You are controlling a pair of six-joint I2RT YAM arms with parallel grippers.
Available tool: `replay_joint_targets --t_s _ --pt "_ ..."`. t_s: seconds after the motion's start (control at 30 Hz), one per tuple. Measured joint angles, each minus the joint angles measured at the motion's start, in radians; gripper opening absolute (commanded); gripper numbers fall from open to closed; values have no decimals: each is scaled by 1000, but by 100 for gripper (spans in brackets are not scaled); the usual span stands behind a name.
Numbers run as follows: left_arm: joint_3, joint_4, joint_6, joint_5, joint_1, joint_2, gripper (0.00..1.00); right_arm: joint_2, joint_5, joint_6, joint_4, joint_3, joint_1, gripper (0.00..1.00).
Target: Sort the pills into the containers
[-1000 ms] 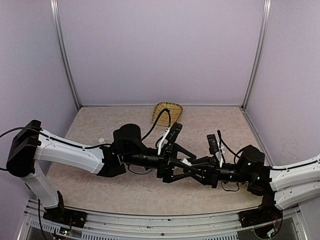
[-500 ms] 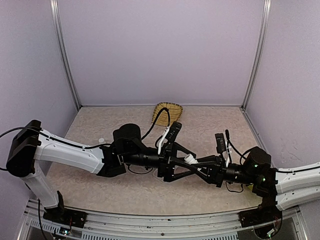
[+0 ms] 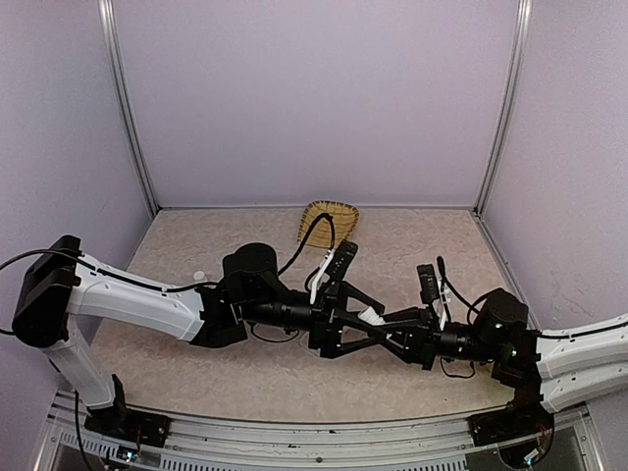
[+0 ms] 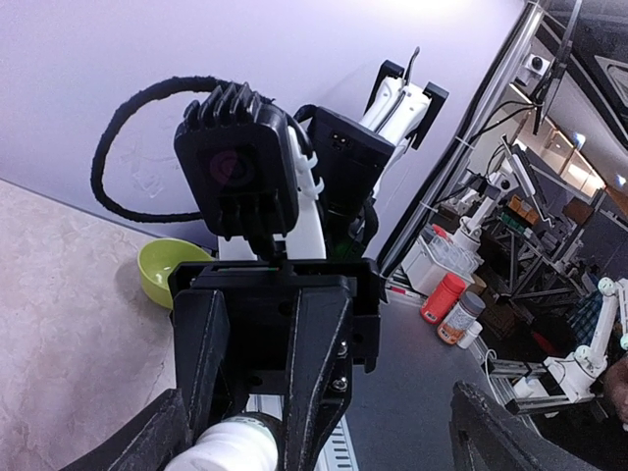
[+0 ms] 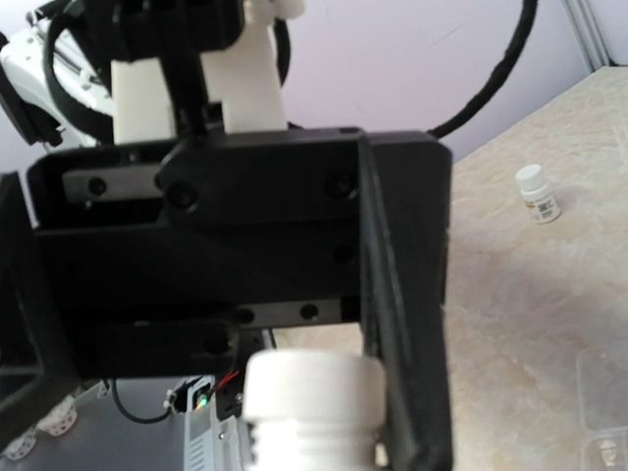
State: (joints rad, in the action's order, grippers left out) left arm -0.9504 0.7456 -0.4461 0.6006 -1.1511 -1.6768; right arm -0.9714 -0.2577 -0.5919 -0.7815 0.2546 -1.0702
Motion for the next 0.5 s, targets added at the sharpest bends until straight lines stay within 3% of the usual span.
replay_joint_targets --t_s 0.5 --pt "-5 -25 3 9 -3 0 90 -22 -23 0 -24 -4 1 17"
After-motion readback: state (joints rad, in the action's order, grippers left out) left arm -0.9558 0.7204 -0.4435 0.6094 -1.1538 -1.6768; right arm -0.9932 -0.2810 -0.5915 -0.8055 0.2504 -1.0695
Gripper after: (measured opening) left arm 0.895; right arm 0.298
